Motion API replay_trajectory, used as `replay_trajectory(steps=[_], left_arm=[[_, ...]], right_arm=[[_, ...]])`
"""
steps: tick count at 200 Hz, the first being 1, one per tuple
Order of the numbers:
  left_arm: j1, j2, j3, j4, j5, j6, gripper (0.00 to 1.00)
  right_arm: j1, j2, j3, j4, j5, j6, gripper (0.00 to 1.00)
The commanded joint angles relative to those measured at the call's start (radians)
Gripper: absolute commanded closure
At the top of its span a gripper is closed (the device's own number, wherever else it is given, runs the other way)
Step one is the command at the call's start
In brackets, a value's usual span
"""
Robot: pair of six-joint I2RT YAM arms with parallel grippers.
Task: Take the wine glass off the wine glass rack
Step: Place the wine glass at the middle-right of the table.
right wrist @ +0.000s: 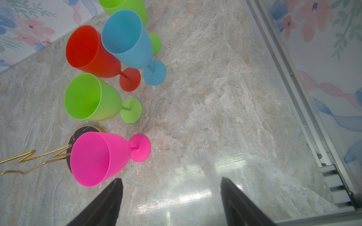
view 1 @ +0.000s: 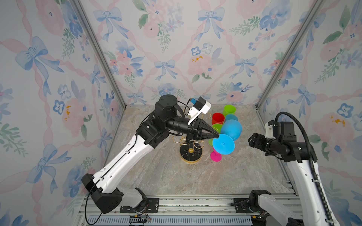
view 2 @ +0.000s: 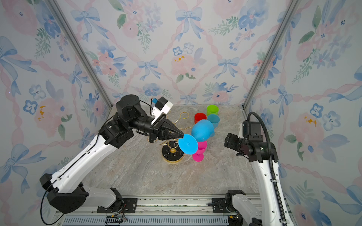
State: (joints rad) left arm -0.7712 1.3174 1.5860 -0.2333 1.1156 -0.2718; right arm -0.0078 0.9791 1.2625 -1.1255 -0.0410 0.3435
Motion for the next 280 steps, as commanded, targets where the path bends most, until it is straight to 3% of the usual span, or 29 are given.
replay_trajectory(steps=[1, 36, 99, 250, 280], left_arm=[[-0.046, -0.089, -0.069, 0.029, -0.042, 0.206, 1.0], [-0.131, -0.155, -0.17, 0.028, -0.112, 0.327, 1.0], [-0.259, -0.191, -0.306, 0.028, -0.448, 0.511, 1.0], [-0.517, -0.196, -0.506, 0.035, -0.963, 0.911, 1.0], [-0.601, -0.181, -0.548, 0.043, -1.133, 1.029, 1.0]], right_arm=[[-0.011, -0.01, 0.041, -0.063, -0.059, -0.008, 0.19], [-0.011, -0.004, 0.081, -0.091, -0.149, 0.013, 0.19], [-0.011, 0.033, 0.174, -0.152, -0.294, 0.041, 0.2], [-0.028, 0.095, 0.258, -0.128, -0.466, 0.267, 0.23], [-0.025, 0.095, 0.24, -0.136, -0.508, 0.275, 0.26]])
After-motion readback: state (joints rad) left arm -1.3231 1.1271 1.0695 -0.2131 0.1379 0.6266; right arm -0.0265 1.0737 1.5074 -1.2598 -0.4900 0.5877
